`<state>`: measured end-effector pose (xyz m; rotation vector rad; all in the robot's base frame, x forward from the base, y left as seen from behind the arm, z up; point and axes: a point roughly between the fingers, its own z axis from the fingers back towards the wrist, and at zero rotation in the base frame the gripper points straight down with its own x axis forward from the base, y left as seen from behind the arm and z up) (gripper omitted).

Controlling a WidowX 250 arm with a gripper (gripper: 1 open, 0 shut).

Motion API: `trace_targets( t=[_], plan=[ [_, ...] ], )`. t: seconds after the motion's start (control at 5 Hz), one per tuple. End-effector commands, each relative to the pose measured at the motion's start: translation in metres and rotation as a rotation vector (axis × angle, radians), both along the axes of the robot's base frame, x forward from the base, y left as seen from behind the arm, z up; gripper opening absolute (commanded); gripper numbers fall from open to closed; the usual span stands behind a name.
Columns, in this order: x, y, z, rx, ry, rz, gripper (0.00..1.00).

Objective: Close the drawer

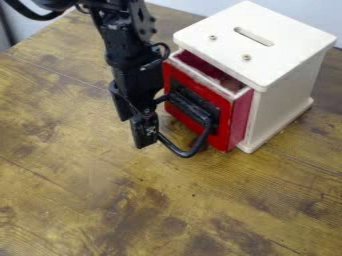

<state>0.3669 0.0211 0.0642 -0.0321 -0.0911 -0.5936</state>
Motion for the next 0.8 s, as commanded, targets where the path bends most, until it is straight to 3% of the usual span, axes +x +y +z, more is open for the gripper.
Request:
trace_targets(
  t=[0.0,0.2,0.6],
  plan=[
    [0.012,-0.003,0.046,-0.005,-0.126,0.026,1.0],
    [0.01,-0.007,0.04,0.01,-0.138,0.068,1.0],
    [0.011,-0.001,0.032,-0.013,-0.111,0.121,1.0]
  ],
)
